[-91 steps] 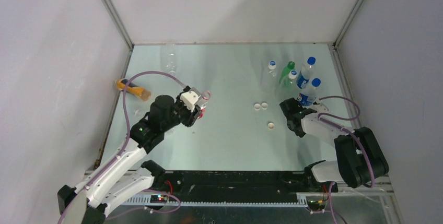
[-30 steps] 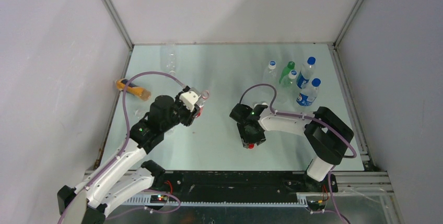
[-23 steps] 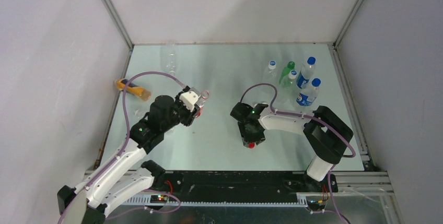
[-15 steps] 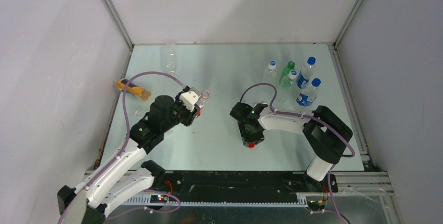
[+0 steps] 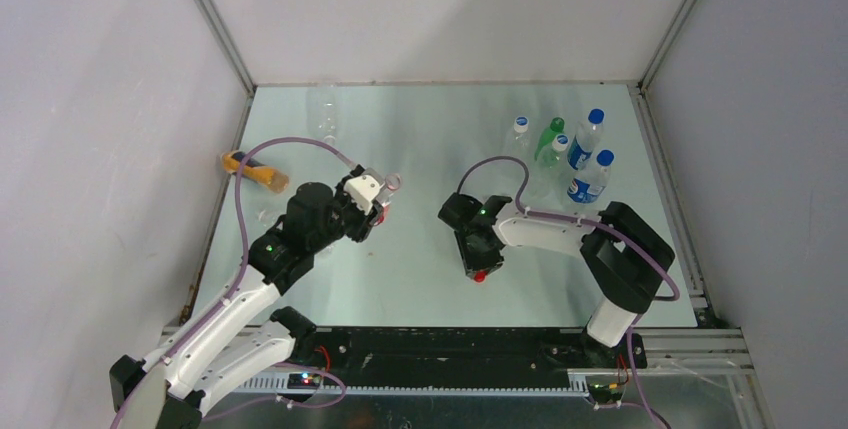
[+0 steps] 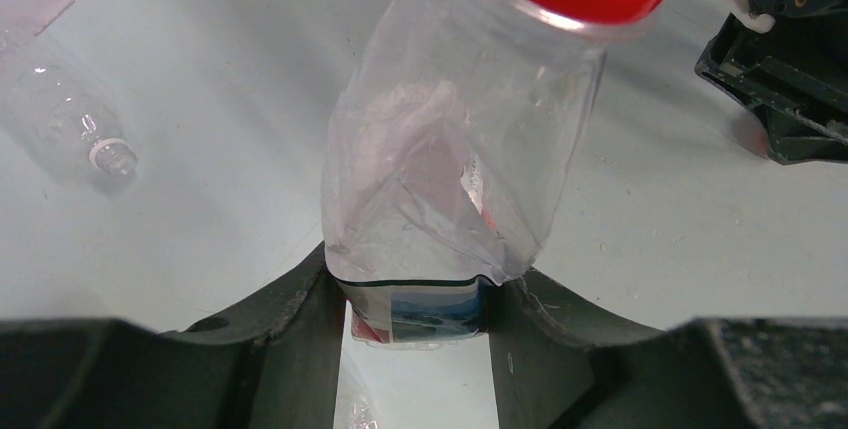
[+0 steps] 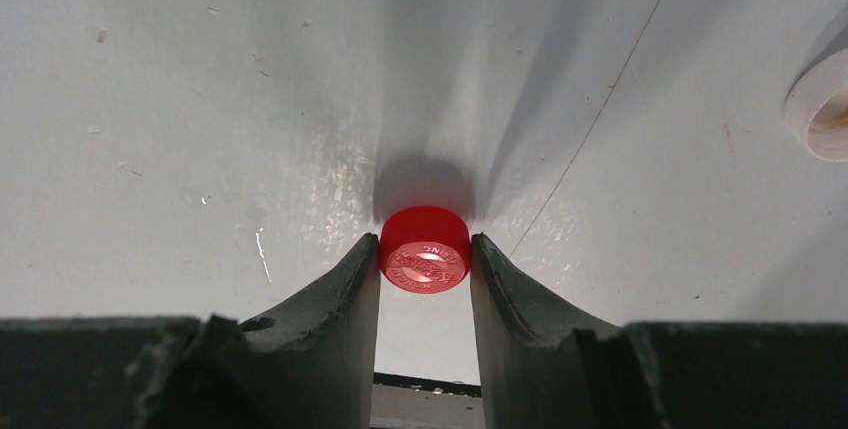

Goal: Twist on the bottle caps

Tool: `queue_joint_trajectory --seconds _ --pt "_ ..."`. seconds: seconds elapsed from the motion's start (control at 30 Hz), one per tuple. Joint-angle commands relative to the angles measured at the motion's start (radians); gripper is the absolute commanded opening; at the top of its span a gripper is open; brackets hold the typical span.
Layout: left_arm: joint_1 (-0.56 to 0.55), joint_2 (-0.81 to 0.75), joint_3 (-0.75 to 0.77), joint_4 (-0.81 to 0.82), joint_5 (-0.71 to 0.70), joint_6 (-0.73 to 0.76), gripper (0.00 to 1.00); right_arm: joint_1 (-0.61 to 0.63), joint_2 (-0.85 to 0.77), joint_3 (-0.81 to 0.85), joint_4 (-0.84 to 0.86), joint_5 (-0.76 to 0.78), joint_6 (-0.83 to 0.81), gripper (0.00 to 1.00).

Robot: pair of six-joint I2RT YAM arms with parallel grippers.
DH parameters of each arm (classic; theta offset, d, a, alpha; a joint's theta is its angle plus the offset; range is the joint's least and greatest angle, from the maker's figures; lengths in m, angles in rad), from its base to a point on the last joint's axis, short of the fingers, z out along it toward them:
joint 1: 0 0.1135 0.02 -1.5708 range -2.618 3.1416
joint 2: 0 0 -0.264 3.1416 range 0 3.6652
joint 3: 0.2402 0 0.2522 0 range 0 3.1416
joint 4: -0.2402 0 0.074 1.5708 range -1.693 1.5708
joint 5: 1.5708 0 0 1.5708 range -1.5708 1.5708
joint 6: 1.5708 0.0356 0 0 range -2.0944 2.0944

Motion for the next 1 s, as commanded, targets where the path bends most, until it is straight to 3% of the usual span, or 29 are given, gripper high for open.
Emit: queue_joint_trajectory --seconds 0.0,0.27,0.47,0.67,0.97 --pt "0.0 -0.026 -0.003 0.018 0.053 0.027 0.42 0.007 -0.068 0.042 -0.021 0.001 -0.034 0.23" --pt "-0.064 -0.05 -0.003 0.006 0.121 0.058 0.42 0.004 -0.325 0.079 -0.024 -0.055 -0.215 0.2" --pt "-0.083 0.011 0.063 -0.047 0.312 0.055 0.41 0.002 -0.519 0.177 -0.081 -0.085 -0.458 0.16" --pt "-0.091 0.144 0.204 -0.233 0.463 0.097 0.41 0.021 -0.625 0.275 -0.099 -0.199 -0.713 0.1" --pt "-0.217 0.244 0.301 -0.43 0.455 0.2 0.4 0.09 -0.682 0.315 0.014 -0.283 -0.99 0.12"
